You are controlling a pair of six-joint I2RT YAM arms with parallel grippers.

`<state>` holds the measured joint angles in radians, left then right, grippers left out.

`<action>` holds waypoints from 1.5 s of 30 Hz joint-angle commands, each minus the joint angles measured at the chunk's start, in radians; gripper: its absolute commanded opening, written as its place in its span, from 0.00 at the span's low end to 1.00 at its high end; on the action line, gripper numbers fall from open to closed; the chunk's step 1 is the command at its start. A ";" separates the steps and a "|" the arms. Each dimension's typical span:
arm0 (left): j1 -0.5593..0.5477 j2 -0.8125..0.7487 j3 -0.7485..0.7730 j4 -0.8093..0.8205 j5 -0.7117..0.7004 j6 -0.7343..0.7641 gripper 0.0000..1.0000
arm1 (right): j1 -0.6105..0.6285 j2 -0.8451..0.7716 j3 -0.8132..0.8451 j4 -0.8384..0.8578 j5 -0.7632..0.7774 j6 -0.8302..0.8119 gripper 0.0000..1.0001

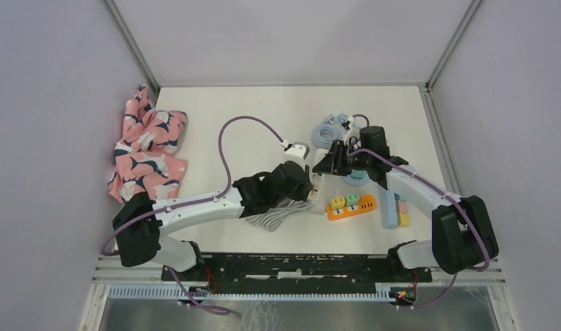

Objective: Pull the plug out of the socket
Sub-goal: Remove the plug from the socket, then place the plug at the center of the board.

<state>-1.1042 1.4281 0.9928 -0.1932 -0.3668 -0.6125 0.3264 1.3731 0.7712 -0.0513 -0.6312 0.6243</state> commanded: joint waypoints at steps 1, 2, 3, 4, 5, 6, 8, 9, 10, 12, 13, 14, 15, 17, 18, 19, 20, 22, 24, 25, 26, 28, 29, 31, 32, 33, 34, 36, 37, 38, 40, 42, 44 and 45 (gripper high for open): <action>0.117 -0.165 -0.104 0.158 0.105 -0.051 0.03 | -0.009 -0.013 0.028 0.008 0.066 -0.052 0.00; 0.155 -0.206 -0.151 0.215 0.163 -0.078 0.03 | -0.009 -0.012 0.028 0.009 0.064 -0.052 0.00; 0.182 -0.242 -0.189 0.263 0.206 -0.094 0.03 | -0.009 -0.010 0.027 0.010 0.064 -0.050 0.00; 0.192 -0.265 -0.212 0.297 0.226 -0.098 0.03 | -0.009 -0.007 0.027 0.009 0.065 -0.049 0.00; 0.193 -0.278 -0.221 0.317 0.234 -0.091 0.03 | -0.009 -0.003 0.026 0.010 0.065 -0.049 0.00; 0.190 -0.280 -0.222 0.334 0.251 -0.087 0.03 | -0.009 -0.003 0.026 0.009 0.066 -0.051 0.00; 0.156 -0.249 -0.190 0.331 0.223 -0.062 0.03 | -0.008 -0.001 0.025 0.009 0.068 -0.054 0.00; 0.124 -0.221 -0.151 0.274 0.169 -0.038 0.03 | -0.009 -0.001 0.025 0.009 0.069 -0.053 0.00; 0.087 -0.182 -0.100 0.210 0.104 -0.013 0.03 | -0.009 -0.002 0.025 0.009 0.069 -0.055 0.00; 0.024 -0.087 0.003 0.079 -0.024 0.026 0.03 | -0.009 0.000 0.025 0.009 0.074 -0.058 0.00; 0.010 -0.057 0.042 0.038 -0.050 0.032 0.03 | -0.009 -0.002 0.026 0.007 0.078 -0.061 0.00; 0.006 -0.044 0.060 0.018 -0.062 0.034 0.03 | -0.010 -0.003 0.028 0.004 0.082 -0.063 0.00; 0.006 -0.046 0.060 0.016 -0.069 0.033 0.03 | -0.009 -0.004 0.030 -0.001 0.084 -0.064 0.00; 0.007 -0.087 0.037 0.033 -0.088 0.033 0.03 | -0.014 -0.005 0.034 -0.010 0.090 -0.067 0.00; 0.011 -0.118 0.018 0.046 -0.090 0.035 0.03 | -0.016 -0.006 0.035 -0.014 0.093 -0.068 0.00; 0.015 -0.150 -0.003 0.062 -0.087 0.036 0.03 | -0.018 -0.007 0.036 -0.015 0.096 -0.067 0.00; 0.024 -0.186 -0.031 0.077 -0.075 0.034 0.03 | -0.020 -0.009 0.036 -0.017 0.096 -0.067 0.00; 0.051 -0.254 -0.079 0.115 -0.034 0.029 0.03 | -0.022 -0.010 0.038 -0.019 0.093 -0.067 0.00; 0.100 -0.308 -0.128 0.145 0.016 0.014 0.03 | -0.020 -0.012 0.040 -0.018 0.084 -0.066 0.00; 0.122 -0.333 -0.151 0.163 0.039 0.007 0.03 | -0.022 -0.012 0.042 -0.019 0.078 -0.066 0.00; 0.146 -0.353 -0.176 0.176 0.057 0.000 0.03 | -0.025 -0.013 0.043 -0.018 0.070 -0.065 0.00; 0.199 -0.388 -0.228 0.204 0.092 -0.013 0.03 | -0.033 -0.013 0.047 -0.011 0.039 -0.059 0.00; 0.232 -0.402 -0.253 0.217 0.112 -0.019 0.03 | -0.035 -0.013 0.050 -0.009 0.020 -0.053 0.00; 0.302 -0.432 -0.299 0.240 0.148 -0.029 0.03 | -0.041 -0.014 0.051 0.004 -0.013 -0.043 0.00; 0.338 -0.447 -0.321 0.252 0.159 -0.031 0.03 | -0.043 -0.015 0.051 0.009 -0.028 -0.039 0.00; 0.380 -0.459 -0.342 0.265 0.169 -0.035 0.03 | -0.045 -0.014 0.050 0.014 -0.041 -0.036 0.00; 0.426 -0.471 -0.364 0.280 0.186 -0.040 0.03 | -0.048 -0.014 0.051 0.019 -0.055 -0.034 0.00; 0.519 -0.492 -0.406 0.323 0.221 -0.060 0.03 | -0.051 -0.008 0.055 0.019 -0.077 -0.034 0.00; 0.564 -0.497 -0.425 0.348 0.239 -0.071 0.03 | -0.054 -0.005 0.057 0.019 -0.090 -0.034 0.00; 0.609 -0.497 -0.445 0.373 0.253 -0.083 0.03 | -0.056 -0.001 0.060 0.017 -0.100 -0.034 0.00; 0.686 -0.483 -0.483 0.440 0.288 -0.112 0.03 | -0.060 0.006 0.066 0.012 -0.111 -0.034 0.00; 0.760 -0.452 -0.515 0.514 0.328 -0.150 0.03 | -0.062 0.005 0.066 0.011 -0.118 -0.034 0.00; 0.818 -0.400 -0.541 0.591 0.350 -0.177 0.04 | -0.064 0.004 0.066 0.011 -0.120 -0.034 0.00; 0.843 -0.370 -0.548 0.622 0.358 -0.187 0.05 | -0.065 0.004 0.066 0.011 -0.123 -0.033 0.00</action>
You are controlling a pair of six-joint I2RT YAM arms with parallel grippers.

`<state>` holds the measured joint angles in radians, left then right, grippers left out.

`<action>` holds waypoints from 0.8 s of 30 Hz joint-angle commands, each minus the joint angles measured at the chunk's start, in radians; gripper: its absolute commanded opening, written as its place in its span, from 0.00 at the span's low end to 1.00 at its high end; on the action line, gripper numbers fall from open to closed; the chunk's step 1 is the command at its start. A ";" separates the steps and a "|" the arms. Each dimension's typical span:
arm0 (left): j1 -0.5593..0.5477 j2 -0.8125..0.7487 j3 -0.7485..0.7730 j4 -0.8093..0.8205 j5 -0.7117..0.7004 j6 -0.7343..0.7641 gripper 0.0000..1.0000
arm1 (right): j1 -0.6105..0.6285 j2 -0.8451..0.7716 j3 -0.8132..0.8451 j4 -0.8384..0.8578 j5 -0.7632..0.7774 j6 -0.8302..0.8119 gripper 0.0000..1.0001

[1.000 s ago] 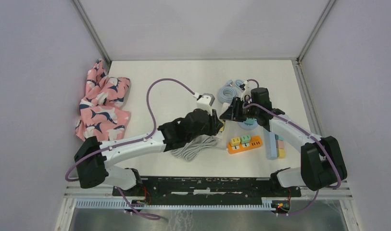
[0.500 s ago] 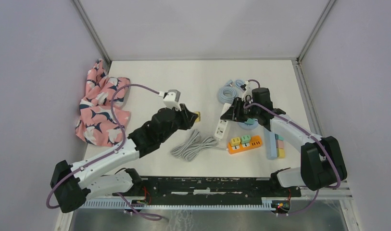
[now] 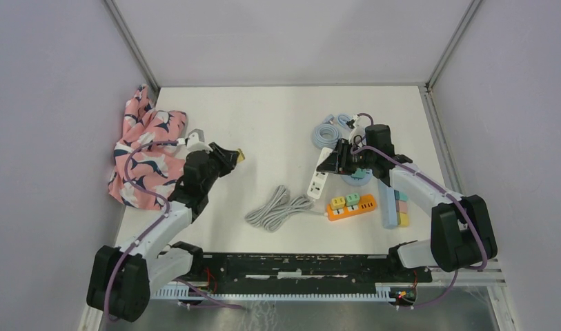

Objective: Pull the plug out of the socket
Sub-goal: Place the plug at the center of the board.

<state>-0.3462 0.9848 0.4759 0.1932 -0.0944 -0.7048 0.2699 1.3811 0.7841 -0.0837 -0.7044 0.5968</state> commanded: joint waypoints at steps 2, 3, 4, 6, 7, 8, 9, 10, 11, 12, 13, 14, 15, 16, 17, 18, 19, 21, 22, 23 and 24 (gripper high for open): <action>0.133 0.141 -0.024 0.275 0.096 -0.103 0.05 | -0.009 -0.004 0.053 0.045 -0.052 -0.005 0.00; 0.149 0.179 -0.017 0.294 0.108 -0.106 0.06 | -0.009 -0.005 0.054 0.044 -0.053 -0.005 0.00; 0.166 0.228 -0.010 0.314 0.126 -0.114 0.06 | -0.009 -0.003 0.054 0.044 -0.053 -0.005 0.00; 0.195 0.295 -0.002 0.367 0.164 -0.130 0.06 | -0.009 -0.002 0.055 0.043 -0.055 -0.005 0.00; 0.208 0.327 0.001 0.393 0.178 -0.137 0.07 | -0.009 0.000 0.056 0.042 -0.055 -0.005 0.00; 0.219 0.356 0.006 0.415 0.189 -0.143 0.07 | -0.009 0.000 0.056 0.042 -0.055 -0.005 0.00; 0.232 0.386 0.012 0.430 0.202 -0.149 0.09 | -0.010 -0.001 0.056 0.042 -0.055 -0.005 0.00; 0.244 0.414 0.019 0.443 0.214 -0.154 0.11 | -0.009 -0.001 0.056 0.041 -0.055 -0.005 0.00; 0.255 0.441 0.026 0.455 0.223 -0.157 0.12 | -0.009 -0.001 0.057 0.040 -0.056 -0.005 0.00; 0.266 0.469 0.033 0.468 0.233 -0.161 0.13 | -0.008 -0.001 0.058 0.041 -0.056 -0.005 0.00; 0.276 0.494 0.039 0.478 0.245 -0.167 0.13 | -0.009 -0.001 0.058 0.040 -0.056 -0.005 0.00; 0.287 0.521 0.046 0.488 0.258 -0.171 0.14 | -0.009 -0.002 0.058 0.040 -0.056 -0.005 0.00; 0.296 0.543 0.053 0.498 0.269 -0.179 0.15 | -0.009 -0.002 0.058 0.040 -0.056 -0.005 0.00; 0.304 0.567 0.057 0.504 0.279 -0.185 0.16 | -0.009 -0.001 0.058 0.039 -0.056 -0.004 0.00; 0.312 0.588 0.061 0.511 0.288 -0.190 0.17 | -0.010 -0.001 0.058 0.039 -0.056 -0.005 0.00; 0.318 0.606 0.065 0.518 0.296 -0.194 0.18 | -0.009 -0.001 0.059 0.038 -0.058 -0.004 0.00; 0.324 0.623 0.065 0.524 0.301 -0.200 0.19 | -0.009 0.000 0.059 0.039 -0.058 -0.003 0.00; 0.337 0.653 0.067 0.533 0.317 -0.211 0.30 | -0.009 0.001 0.059 0.039 -0.059 -0.002 0.00; 0.343 0.662 0.069 0.536 0.325 -0.214 0.38 | -0.009 0.000 0.059 0.039 -0.060 -0.002 0.00; 0.347 0.669 0.069 0.539 0.332 -0.218 0.45 | -0.009 -0.001 0.059 0.038 -0.060 -0.002 0.00; 0.351 0.673 0.068 0.539 0.337 -0.219 0.53 | -0.008 0.001 0.060 0.037 -0.060 -0.001 0.00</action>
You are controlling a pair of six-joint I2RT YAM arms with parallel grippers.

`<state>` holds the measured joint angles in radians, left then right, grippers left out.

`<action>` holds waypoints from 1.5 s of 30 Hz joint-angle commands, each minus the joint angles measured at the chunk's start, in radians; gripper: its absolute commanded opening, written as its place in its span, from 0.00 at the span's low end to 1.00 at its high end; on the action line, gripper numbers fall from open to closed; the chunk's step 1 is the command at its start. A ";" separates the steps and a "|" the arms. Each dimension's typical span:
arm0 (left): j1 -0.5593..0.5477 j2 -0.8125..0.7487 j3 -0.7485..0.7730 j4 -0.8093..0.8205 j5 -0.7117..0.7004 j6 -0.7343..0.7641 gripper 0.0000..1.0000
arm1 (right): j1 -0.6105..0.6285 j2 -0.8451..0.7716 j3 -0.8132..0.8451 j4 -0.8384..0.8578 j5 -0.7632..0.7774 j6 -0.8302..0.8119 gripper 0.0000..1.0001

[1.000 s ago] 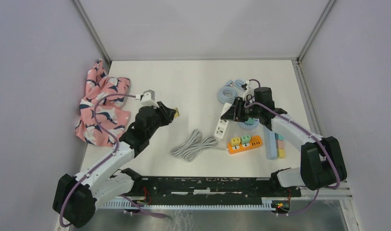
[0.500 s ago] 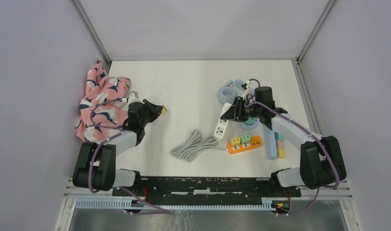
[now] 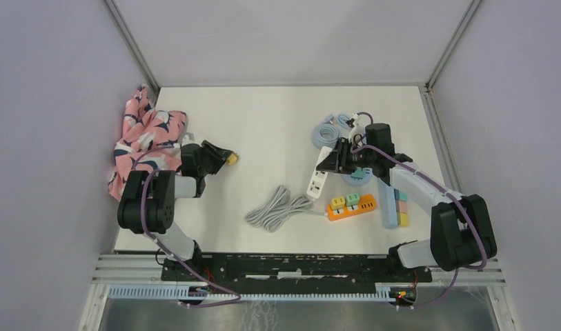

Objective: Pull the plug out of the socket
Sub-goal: Place the plug at the center of the board, then place the socket at the center of the board.

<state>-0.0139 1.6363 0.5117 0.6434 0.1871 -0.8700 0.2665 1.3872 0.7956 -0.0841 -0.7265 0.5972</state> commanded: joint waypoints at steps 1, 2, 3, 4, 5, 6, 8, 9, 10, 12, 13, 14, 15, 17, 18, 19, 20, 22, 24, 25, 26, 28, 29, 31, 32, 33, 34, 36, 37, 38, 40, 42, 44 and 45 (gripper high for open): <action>0.022 0.023 0.032 0.087 0.058 -0.055 0.58 | -0.005 -0.006 0.050 0.038 -0.038 -0.002 0.00; 0.024 0.022 0.033 0.081 0.058 -0.056 0.62 | -0.006 -0.006 0.050 0.038 -0.040 -0.001 0.00; 0.027 0.019 0.032 0.073 0.056 -0.057 0.66 | -0.006 -0.006 0.050 0.038 -0.039 -0.001 0.00; 0.030 0.012 0.034 0.057 0.051 -0.057 0.69 | -0.006 -0.006 0.050 0.038 -0.039 -0.001 0.00; 0.032 0.003 0.039 0.035 0.047 -0.055 0.72 | -0.006 -0.008 0.049 0.038 -0.039 0.000 0.00; 0.033 -0.010 0.046 -0.004 0.045 -0.051 0.77 | -0.006 -0.008 0.049 0.038 -0.040 -0.001 0.00; 0.033 -0.042 0.068 -0.094 0.038 -0.042 0.87 | -0.006 -0.008 0.049 0.037 -0.039 -0.002 0.00; 0.032 -0.060 0.084 -0.149 0.034 -0.038 0.94 | -0.006 -0.010 0.050 0.038 -0.039 -0.001 0.00; 0.032 -0.077 0.104 -0.217 0.023 -0.031 0.99 | -0.006 -0.009 0.050 0.037 -0.039 -0.001 0.00; 0.033 -0.116 0.149 -0.366 -0.007 -0.021 0.99 | -0.006 -0.009 0.051 0.037 -0.040 -0.001 0.00; 0.033 -0.144 0.171 -0.423 -0.013 -0.019 0.99 | -0.005 -0.009 0.051 0.036 -0.040 -0.001 0.00; 0.033 -0.169 0.181 -0.467 -0.012 -0.018 1.00 | -0.006 -0.009 0.051 0.036 -0.040 -0.001 0.00; 0.032 -0.200 0.181 -0.491 -0.002 -0.021 1.00 | -0.006 -0.010 0.052 0.036 -0.040 -0.002 0.00; 0.031 -0.286 0.167 -0.485 0.042 -0.034 0.99 | -0.006 -0.011 0.052 0.036 -0.040 -0.006 0.00; 0.030 -0.330 0.162 -0.468 0.070 -0.039 0.99 | -0.006 -0.011 0.053 0.034 -0.040 -0.007 0.00; 0.030 -0.374 0.167 -0.460 0.107 -0.042 0.99 | -0.006 -0.011 0.055 0.032 -0.041 -0.009 0.00; 0.027 -0.417 0.175 -0.457 0.139 -0.045 0.99 | -0.007 -0.012 0.059 0.028 -0.043 -0.012 0.00; 0.023 -0.498 0.207 -0.460 0.184 -0.061 0.99 | -0.007 -0.017 0.066 0.016 -0.046 -0.017 0.00; 0.018 -0.562 0.251 -0.486 0.213 -0.097 0.99 | -0.009 -0.026 0.069 0.011 -0.044 -0.022 0.00; 0.012 -0.591 0.280 -0.514 0.215 -0.112 0.99 | -0.009 -0.032 0.072 0.006 -0.043 -0.030 0.00; 0.005 -0.619 0.313 -0.542 0.212 -0.125 0.99 | -0.010 -0.036 0.074 0.003 -0.042 -0.034 0.00; -0.012 -0.665 0.378 -0.592 0.209 -0.173 0.99 | -0.012 -0.043 0.077 -0.005 -0.038 -0.046 0.00; -0.023 -0.685 0.405 -0.598 0.210 -0.209 0.99 | -0.015 -0.044 0.081 -0.013 -0.037 -0.054 0.00; -0.054 -0.718 0.471 -0.600 0.213 -0.263 0.99 | -0.026 -0.040 0.092 -0.026 -0.043 -0.063 0.00; -0.072 -0.726 0.503 -0.605 0.214 -0.278 0.99 | -0.030 -0.036 0.092 -0.027 -0.048 -0.063 0.00; -0.093 -0.732 0.532 -0.608 0.217 -0.293 0.99 | -0.033 -0.032 0.092 -0.026 -0.051 -0.063 0.00; -0.116 -0.735 0.561 -0.607 0.218 -0.304 0.99 | -0.035 -0.025 0.092 -0.026 -0.054 -0.063 0.00; -0.157 -0.736 0.603 -0.587 0.232 -0.330 0.99 | -0.037 -0.011 0.093 -0.025 -0.059 -0.065 0.00; -0.177 -0.735 0.617 -0.572 0.235 -0.345 0.99 | -0.036 -0.003 0.095 -0.026 -0.063 -0.066 0.00; -0.192 -0.734 0.627 -0.562 0.235 -0.354 0.99 | -0.036 0.002 0.097 -0.027 -0.065 -0.068 0.00; -0.210 -0.733 0.634 -0.542 0.235 -0.376 0.99 | -0.036 0.012 0.096 -0.026 -0.068 -0.069 0.00; -0.216 -0.730 0.626 -0.516 0.247 -0.396 0.99 | -0.037 0.019 0.099 -0.028 -0.069 -0.071 0.00; -0.221 -0.731 0.613 -0.484 0.257 -0.421 0.99 | -0.036 0.019 0.101 -0.032 -0.073 -0.073 0.00; -0.226 -0.731 0.606 -0.461 0.263 -0.437 0.99 | -0.036 0.018 0.102 -0.032 -0.074 -0.074 0.00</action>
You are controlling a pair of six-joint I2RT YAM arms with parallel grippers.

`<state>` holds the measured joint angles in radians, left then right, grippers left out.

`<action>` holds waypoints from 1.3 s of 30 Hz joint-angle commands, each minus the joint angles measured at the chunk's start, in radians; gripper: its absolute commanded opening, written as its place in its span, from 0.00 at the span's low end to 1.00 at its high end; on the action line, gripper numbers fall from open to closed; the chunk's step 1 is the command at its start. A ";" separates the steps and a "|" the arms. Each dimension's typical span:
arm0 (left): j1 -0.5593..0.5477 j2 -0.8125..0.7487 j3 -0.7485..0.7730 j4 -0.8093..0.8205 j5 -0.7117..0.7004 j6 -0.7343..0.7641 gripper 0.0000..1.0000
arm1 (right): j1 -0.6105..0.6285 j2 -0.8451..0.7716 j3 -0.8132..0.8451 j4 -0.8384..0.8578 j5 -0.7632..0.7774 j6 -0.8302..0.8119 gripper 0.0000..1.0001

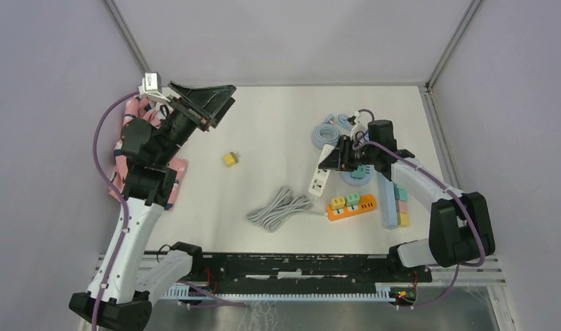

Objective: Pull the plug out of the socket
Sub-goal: Place the socket at the center of the board.

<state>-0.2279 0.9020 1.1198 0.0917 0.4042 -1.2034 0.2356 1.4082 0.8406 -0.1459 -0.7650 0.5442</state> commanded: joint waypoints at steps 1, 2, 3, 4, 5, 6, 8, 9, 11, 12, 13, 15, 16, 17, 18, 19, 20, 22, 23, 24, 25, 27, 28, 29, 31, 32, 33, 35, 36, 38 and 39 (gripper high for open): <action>-0.013 0.003 -0.005 0.098 0.049 -0.102 0.99 | -0.005 -0.003 0.058 0.029 -0.036 -0.021 0.00; -0.014 0.001 -0.003 0.091 0.043 -0.101 0.99 | -0.006 -0.004 0.057 0.027 -0.037 -0.021 0.00; -0.015 0.001 -0.005 0.088 0.038 -0.102 0.99 | -0.005 -0.005 0.058 0.027 -0.038 -0.021 0.00; -0.018 0.004 -0.005 0.089 0.034 -0.101 0.99 | -0.005 -0.005 0.058 0.027 -0.039 -0.020 0.00; -0.019 0.007 -0.003 0.089 0.034 -0.103 0.99 | -0.006 -0.007 0.056 0.027 -0.039 -0.020 0.00; -0.020 0.012 0.002 0.094 0.038 -0.108 0.99 | -0.005 -0.007 0.058 0.027 -0.039 -0.020 0.00; -0.028 0.020 0.014 0.100 0.040 -0.104 0.99 | -0.005 -0.008 0.056 0.029 -0.038 -0.019 0.00; -0.031 0.019 0.016 0.100 0.034 -0.101 0.99 | -0.006 -0.010 0.056 0.029 -0.039 -0.020 0.00; -0.034 0.016 0.018 0.100 0.024 -0.102 0.99 | -0.005 -0.011 0.056 0.029 -0.039 -0.020 0.00; -0.035 0.015 0.019 0.100 0.023 -0.101 0.99 | -0.006 -0.012 0.057 0.029 -0.039 -0.020 0.00; -0.037 0.016 0.020 0.098 0.022 -0.099 0.99 | -0.007 -0.013 0.056 0.029 -0.039 -0.020 0.00; -0.040 0.014 0.023 0.093 0.019 -0.096 0.99 | -0.006 -0.012 0.057 0.029 -0.040 -0.019 0.00; -0.040 0.013 0.025 0.092 0.017 -0.094 0.99 | -0.006 -0.014 0.057 0.030 -0.041 -0.018 0.00; -0.042 0.012 0.027 0.088 0.016 -0.092 0.99 | -0.006 -0.014 0.055 0.032 -0.042 -0.017 0.00; -0.042 0.011 0.029 0.084 0.014 -0.090 0.99 | -0.005 -0.015 0.055 0.033 -0.044 -0.015 0.00; -0.043 0.010 0.031 0.081 0.014 -0.088 0.99 | -0.005 -0.014 0.054 0.034 -0.043 -0.015 0.00; -0.042 0.009 0.033 0.079 0.013 -0.087 0.99 | -0.006 -0.015 0.055 0.034 -0.043 -0.015 0.00; -0.042 0.006 0.035 0.075 0.009 -0.088 0.99 | -0.005 -0.018 0.054 0.034 -0.043 -0.015 0.00; -0.043 0.007 0.036 0.073 0.007 -0.086 0.99 | -0.006 -0.019 0.054 0.033 -0.044 -0.014 0.00; -0.044 0.009 0.039 0.072 0.007 -0.085 0.99 | -0.006 -0.020 0.054 0.033 -0.045 -0.013 0.00; -0.046 0.013 0.044 0.072 0.010 -0.082 0.99 | -0.004 -0.021 0.053 0.035 -0.046 -0.012 0.00; -0.049 0.023 0.056 0.071 0.020 -0.079 0.99 | -0.006 -0.024 0.053 0.034 -0.046 -0.012 0.00; -0.051 0.025 0.059 0.072 0.023 -0.078 0.99 | -0.007 -0.024 0.054 0.035 -0.046 -0.011 0.00; -0.054 0.026 0.061 0.072 0.025 -0.078 0.99 | -0.005 -0.025 0.054 0.035 -0.048 -0.010 0.00; -0.056 0.024 0.064 0.072 0.022 -0.071 0.99 | -0.006 -0.026 0.053 0.037 -0.049 -0.010 0.00; -0.057 0.022 0.064 0.072 0.022 -0.069 0.99 | -0.005 -0.027 0.054 0.036 -0.049 -0.009 0.00; -0.057 0.020 0.063 0.072 0.021 -0.070 0.99 | -0.006 -0.026 0.054 0.037 -0.050 -0.009 0.00; -0.059 0.019 0.063 0.072 0.021 -0.070 0.99 | -0.006 -0.028 0.053 0.039 -0.052 -0.008 0.00; -0.059 0.018 0.062 0.071 0.021 -0.072 0.99 | -0.006 -0.028 0.054 0.039 -0.053 -0.008 0.00; -0.061 0.020 0.061 0.072 0.022 -0.081 0.99 | -0.005 -0.028 0.053 0.039 -0.054 -0.007 0.00; -0.065 0.020 0.061 0.072 0.021 -0.078 0.99 | -0.006 -0.028 0.054 0.040 -0.054 -0.007 0.00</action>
<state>-0.2836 0.9291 1.1419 0.1329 0.4175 -1.2694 0.2348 1.4094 0.8455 -0.1520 -0.7834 0.5411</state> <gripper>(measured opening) 0.993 0.407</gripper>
